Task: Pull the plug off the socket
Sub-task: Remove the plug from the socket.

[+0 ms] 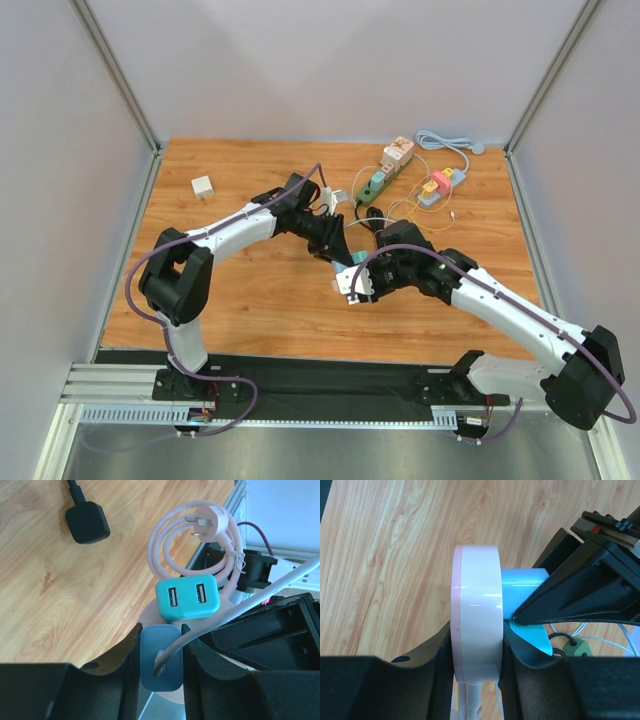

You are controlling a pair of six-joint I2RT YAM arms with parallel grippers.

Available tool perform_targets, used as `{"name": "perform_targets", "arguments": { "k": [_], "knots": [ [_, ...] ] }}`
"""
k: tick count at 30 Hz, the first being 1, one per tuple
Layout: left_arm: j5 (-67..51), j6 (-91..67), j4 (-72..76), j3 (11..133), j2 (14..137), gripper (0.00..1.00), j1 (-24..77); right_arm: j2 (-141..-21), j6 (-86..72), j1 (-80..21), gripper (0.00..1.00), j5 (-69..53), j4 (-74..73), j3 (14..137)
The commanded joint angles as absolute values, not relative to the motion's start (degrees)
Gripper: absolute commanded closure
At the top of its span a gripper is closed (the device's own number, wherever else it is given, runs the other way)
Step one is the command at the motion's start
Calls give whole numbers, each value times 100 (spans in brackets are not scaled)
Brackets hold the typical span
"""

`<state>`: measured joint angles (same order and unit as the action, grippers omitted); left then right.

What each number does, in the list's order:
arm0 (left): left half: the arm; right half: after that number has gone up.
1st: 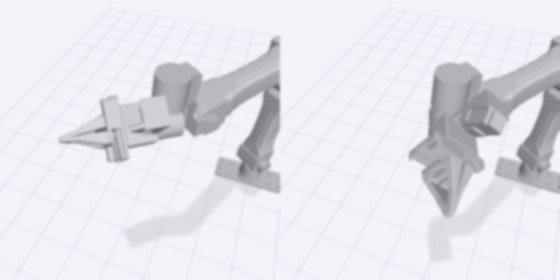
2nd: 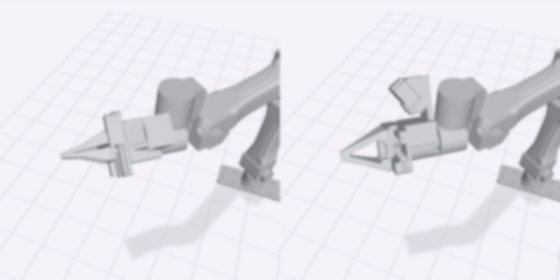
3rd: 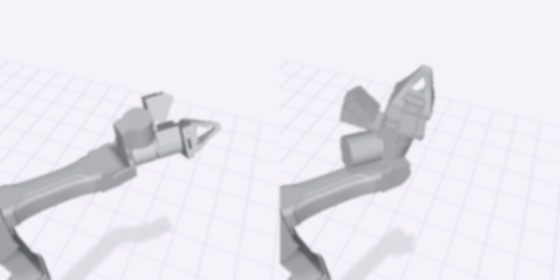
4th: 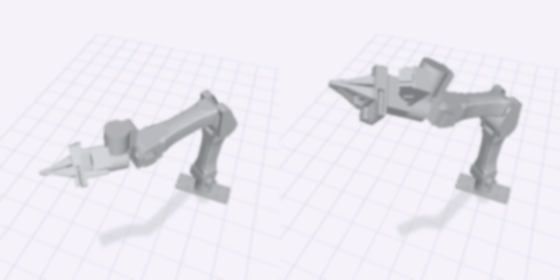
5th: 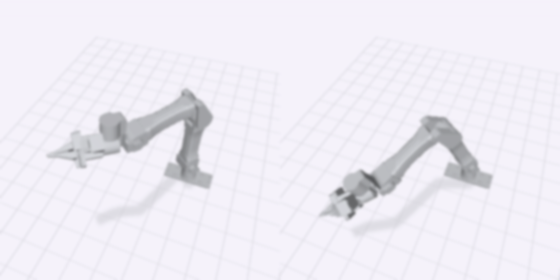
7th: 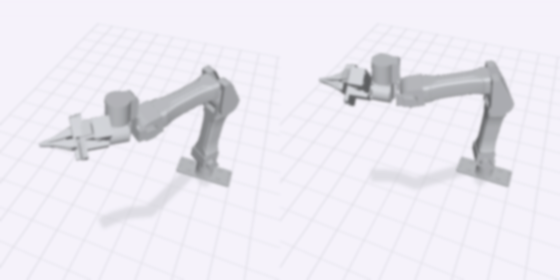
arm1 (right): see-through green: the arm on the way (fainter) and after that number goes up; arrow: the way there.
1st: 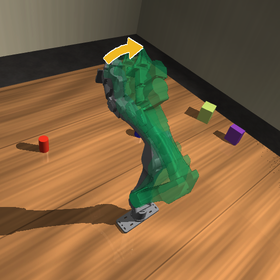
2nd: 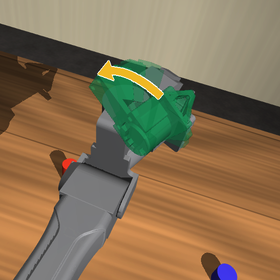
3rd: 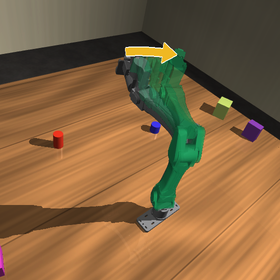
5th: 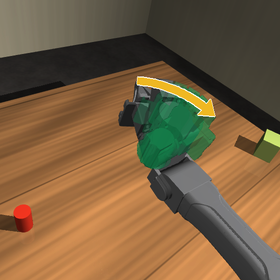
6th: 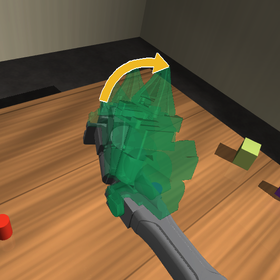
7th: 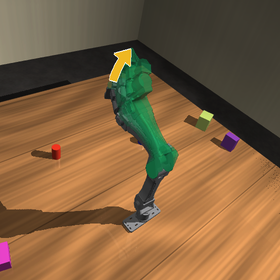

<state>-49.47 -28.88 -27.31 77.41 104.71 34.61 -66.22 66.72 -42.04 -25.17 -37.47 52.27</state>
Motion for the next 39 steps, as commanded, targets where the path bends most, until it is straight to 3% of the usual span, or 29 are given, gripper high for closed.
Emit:
{"name": "perform_targets", "arguments": {
  "k": [1,10,20,22,26,39],
  "knots": [
    [-5748,-2268,-3434,7962,10362,100,3217,-6451,6522,-4096,100,-2057,-4298,5106],
    [-5195,-2680,-3841,8007,10512,100,3199,-6512,6022,-4183,100,-1874,-4061,5291],
    [-3262,-2839,-4438,8490,10275,100,3560,-6680,5467,-5431,100,-624,-3366,5379],
    [-3348,-2664,-4403,8429,10170,100,3542,-6645,5475,-5432,100,-581,-3392,5370],
    [-4689,-2365,-4070,8157,10003,100,3375,-6347,5695,-5414,100,-536,-3506,5098],
    [-5387,-1511,-4650,7823,9940,100,3015,-5757,6056,-5388,100,-1231,-3955,4693]
  ]
}}
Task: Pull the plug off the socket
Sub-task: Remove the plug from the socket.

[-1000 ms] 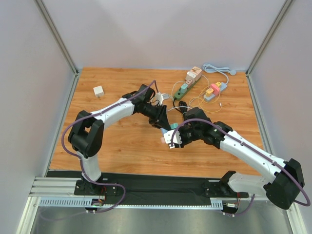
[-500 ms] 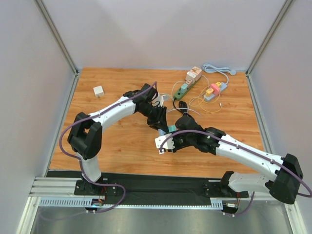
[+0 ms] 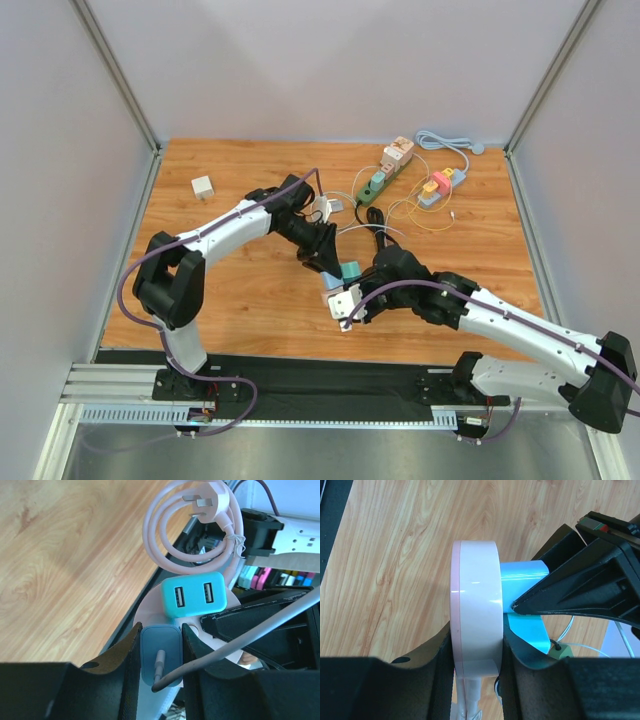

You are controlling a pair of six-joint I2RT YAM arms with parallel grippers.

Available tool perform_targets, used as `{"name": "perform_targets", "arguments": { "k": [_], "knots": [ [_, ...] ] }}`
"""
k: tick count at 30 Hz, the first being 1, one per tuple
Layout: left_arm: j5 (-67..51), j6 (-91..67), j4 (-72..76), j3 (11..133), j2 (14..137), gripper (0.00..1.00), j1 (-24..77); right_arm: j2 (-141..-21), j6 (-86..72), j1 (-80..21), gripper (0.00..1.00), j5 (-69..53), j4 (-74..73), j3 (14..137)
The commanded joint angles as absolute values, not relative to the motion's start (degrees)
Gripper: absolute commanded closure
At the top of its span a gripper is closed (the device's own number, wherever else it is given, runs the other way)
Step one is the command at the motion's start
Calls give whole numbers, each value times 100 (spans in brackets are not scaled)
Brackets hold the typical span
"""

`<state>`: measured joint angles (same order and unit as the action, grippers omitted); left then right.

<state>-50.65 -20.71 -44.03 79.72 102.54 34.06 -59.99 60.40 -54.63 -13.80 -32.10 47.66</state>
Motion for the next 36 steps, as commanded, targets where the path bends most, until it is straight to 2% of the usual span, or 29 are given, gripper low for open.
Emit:
{"name": "perform_targets", "arguments": {
  "k": [1,9,19,22,24,31,36],
  "knots": [
    [-5475,-1625,-4589,7787,9949,100,2962,-5739,6056,-5388,100,-1230,-3981,4685],
    [-5265,-2460,-4263,7928,9906,100,2953,-5774,6029,-5431,100,-1187,-3876,4605],
    [-3983,-2979,-4280,8297,9703,100,3602,-6538,5643,-5976,100,-870,-3358,5044],
    [-3911,-2936,-4271,8288,9598,100,3639,-6688,5546,-6020,100,-826,-3357,5185],
    [-3955,-2717,-4324,8271,9519,100,3630,-6593,5555,-6029,100,-765,-3340,5142],
    [-5192,-2347,-4342,7928,9422,100,3007,-5916,5853,-5977,100,-993,-3542,4501],
    [-5536,-2267,-4403,7787,9439,100,2743,-5669,6012,-5871,100,-1063,-3595,4263]
  ]
}}
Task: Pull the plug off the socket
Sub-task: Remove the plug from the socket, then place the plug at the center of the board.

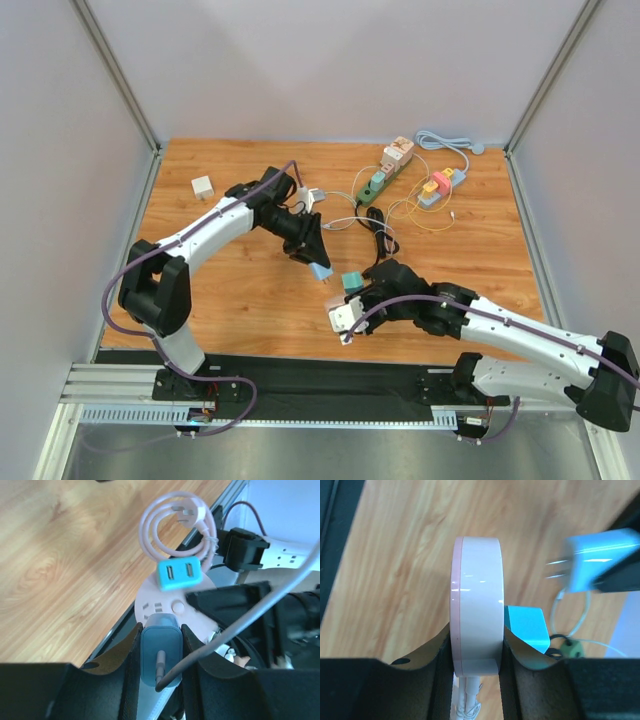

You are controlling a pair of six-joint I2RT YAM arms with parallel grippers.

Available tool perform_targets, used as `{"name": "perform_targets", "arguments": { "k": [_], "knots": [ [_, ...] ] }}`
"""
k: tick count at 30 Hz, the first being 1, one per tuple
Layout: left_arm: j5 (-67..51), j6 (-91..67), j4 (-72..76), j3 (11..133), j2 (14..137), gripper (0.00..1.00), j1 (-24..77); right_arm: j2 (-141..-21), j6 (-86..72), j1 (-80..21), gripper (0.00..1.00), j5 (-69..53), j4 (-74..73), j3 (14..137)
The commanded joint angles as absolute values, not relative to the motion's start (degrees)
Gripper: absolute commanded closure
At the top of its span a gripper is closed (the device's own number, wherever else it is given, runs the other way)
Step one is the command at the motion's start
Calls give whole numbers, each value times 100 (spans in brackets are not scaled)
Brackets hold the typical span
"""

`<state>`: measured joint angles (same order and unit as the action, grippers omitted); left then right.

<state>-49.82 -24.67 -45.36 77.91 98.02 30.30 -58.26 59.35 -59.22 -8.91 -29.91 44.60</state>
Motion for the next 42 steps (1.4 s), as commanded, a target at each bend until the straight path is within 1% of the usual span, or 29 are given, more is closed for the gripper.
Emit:
{"name": "perform_targets", "arguments": {
  "k": [1,5,8,9,10,12,15,18,21,24,27,28,30,31,35,39,42],
  "knots": [
    [-5572,-2268,-4395,7770,9448,100,2707,-5652,6012,-5871,100,-1081,-3603,4263],
    [-5572,-2303,-4386,7769,9501,100,2698,-5651,5986,-5871,100,-1099,-3586,4315],
    [-5336,-2128,-4526,7909,9431,100,2698,-5660,5915,-5862,100,-1037,-3472,4315],
    [-5170,-1831,-4648,7971,9387,100,2698,-5651,5906,-5845,100,-994,-3446,4307],
    [-4716,-1698,-4902,8033,9378,100,2698,-5643,5837,-5784,100,-976,-3384,4307],
    [-4178,-1451,-5097,8147,9308,100,2698,-5582,5766,-5678,100,-993,-3384,4350],
    [-2888,-1257,-5115,8086,9115,100,2689,-5432,5652,-5258,100,-1107,-3594,4508],
    [-2313,-1300,-4966,8051,8869,100,2559,-5222,5643,-4915,100,-1291,-3945,4623],
    [-2582,-1678,-4624,8077,8580,100,2121,-5011,5599,-4572,100,-1511,-4183,4676],
    [-2969,-1968,-4316,8427,8289,100,1777,-4843,5599,-4317,100,-1634,-4359,4676],
    [-3347,-2091,-4385,9331,8191,100,1714,-4746,5520,-4053,100,-1635,-4307,4597],
    [-3436,-2135,-4481,9917,8191,100,1714,-4729,5493,-4000,100,-1617,-4263,4562],
    [-3629,-2363,-4561,10517,8235,100,1714,-4729,5415,-3842,100,-1565,-4079,4413],
    [-3665,-2443,-4562,11103,8253,100,1714,-4729,5405,-3797,100,-1530,-4017,4369],
    [-3621,-2821,-4553,12452,8402,100,1705,-4807,5344,-3604,100,-1354,-3832,4263],
    [-3604,-3216,-3921,12595,8183,100,1688,-4799,5265,-3384,100,-1380,-3771,4271],
    [-3577,-3226,-3981,12656,8139,100,1679,-4790,5221,-3314,100,-1354,-3718,4228]
  ]
}}
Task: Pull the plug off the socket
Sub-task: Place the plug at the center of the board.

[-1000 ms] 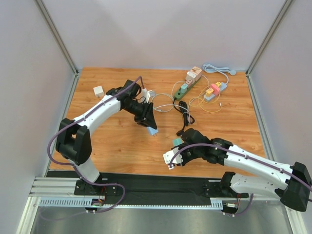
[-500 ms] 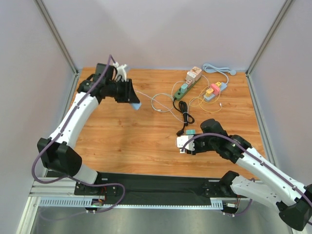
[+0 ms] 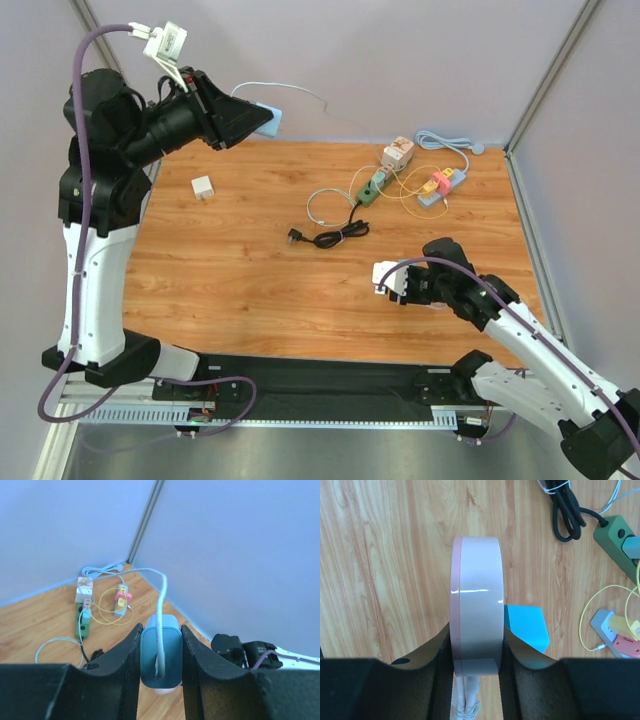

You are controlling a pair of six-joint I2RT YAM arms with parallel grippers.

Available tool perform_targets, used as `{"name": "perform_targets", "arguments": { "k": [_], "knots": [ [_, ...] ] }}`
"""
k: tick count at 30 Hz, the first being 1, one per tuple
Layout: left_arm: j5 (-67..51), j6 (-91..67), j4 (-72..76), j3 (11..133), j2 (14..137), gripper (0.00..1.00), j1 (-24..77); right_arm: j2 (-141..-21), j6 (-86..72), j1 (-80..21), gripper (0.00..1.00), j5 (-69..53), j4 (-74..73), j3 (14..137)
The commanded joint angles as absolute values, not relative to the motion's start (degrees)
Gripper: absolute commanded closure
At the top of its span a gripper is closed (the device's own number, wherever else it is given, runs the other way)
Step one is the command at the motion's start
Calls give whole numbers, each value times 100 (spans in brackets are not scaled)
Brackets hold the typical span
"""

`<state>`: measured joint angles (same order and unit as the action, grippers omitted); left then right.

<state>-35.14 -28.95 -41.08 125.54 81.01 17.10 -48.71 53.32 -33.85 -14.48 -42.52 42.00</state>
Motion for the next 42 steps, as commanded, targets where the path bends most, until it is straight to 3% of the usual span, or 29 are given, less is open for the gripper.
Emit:
{"name": "perform_targets", "arguments": {
  "k": [1,4,11,20,30,36,42],
  "knots": [
    [-3560,-3182,-3999,12621,8104,100,1679,-4790,5212,-3313,100,-1354,-3709,4219],
    [-3376,-3024,-4183,12604,7998,100,1679,-4790,5194,-3278,100,-1318,-3665,4192],
    [-1612,-2225,-4904,13226,7594,100,1538,-4729,5063,-3085,100,-1117,-3525,4149],
    [-11,-1864,-4237,13474,6549,100,1547,-4799,4878,-2918,100,-695,-3129,4017],
    [817,-1328,-4131,13334,5871,100,1547,-4922,4799,-2769,100,-624,-3050,3990],
    [1362,-932,-4280,12850,6011,100,1556,-4957,4781,-2690,100,-642,-3059,3990],
    [1872,-694,-4272,13139,6302,100,1556,-4974,4764,-2602,100,-510,-2971,3946]
  ]
}}
